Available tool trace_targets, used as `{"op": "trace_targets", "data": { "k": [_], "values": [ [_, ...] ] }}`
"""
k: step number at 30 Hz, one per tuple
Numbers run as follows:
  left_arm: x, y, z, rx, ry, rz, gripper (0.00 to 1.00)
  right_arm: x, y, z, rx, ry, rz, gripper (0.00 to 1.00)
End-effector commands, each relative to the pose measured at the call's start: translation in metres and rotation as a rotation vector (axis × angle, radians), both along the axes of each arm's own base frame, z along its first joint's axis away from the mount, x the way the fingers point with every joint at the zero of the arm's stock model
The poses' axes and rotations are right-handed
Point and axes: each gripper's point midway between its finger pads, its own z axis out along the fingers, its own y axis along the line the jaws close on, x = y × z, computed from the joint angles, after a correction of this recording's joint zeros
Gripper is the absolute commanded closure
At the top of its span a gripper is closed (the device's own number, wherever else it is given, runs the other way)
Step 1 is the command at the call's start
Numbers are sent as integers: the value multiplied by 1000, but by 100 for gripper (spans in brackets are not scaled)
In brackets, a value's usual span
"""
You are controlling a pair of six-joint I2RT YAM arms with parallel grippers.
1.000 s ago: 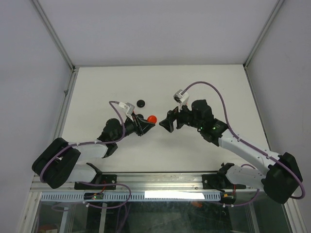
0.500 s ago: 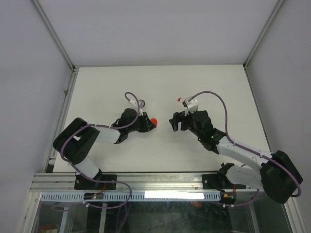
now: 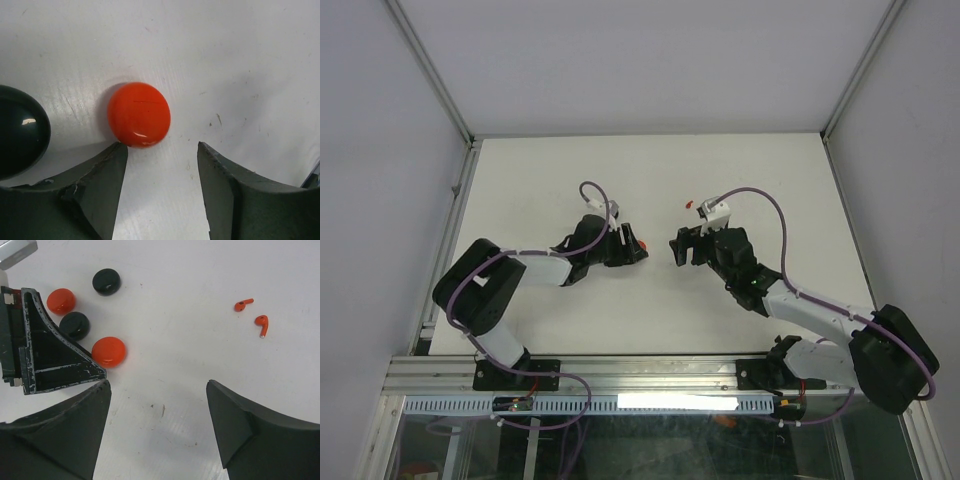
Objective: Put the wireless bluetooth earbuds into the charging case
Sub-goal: Place the charging case at the center of the board, then pick up the charging case at the center of the board.
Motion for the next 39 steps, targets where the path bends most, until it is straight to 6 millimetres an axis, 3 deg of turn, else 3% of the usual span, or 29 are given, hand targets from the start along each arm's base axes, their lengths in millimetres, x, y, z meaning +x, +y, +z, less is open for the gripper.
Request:
{"op": "trace_targets", "data": {
  "k": [1, 7, 14, 20, 25, 31, 39],
  "values": [
    [1, 16, 3, 61, 20, 40, 38, 10, 1, 16, 52, -56, -31, 20],
    [4, 36, 29, 143, -26, 85, 34, 9, 0, 16, 48, -56, -31, 20],
    [21, 93, 52, 356, -82, 181, 32, 9, -1, 16, 46, -59, -34, 20],
    [50, 137, 55, 470, -50, 215, 32, 9, -1, 15, 43, -61, -34, 21],
    [79, 143, 57, 498, -33, 201, 31, 10, 1, 13, 40, -55, -28, 21],
    [102, 140, 37, 532, 26, 174, 30, 9, 0, 14, 42, -59, -31, 21],
    [99, 136, 4, 565, 114, 96, 32, 10, 3, 10, 37, -49, -21, 21]
  ]
}}
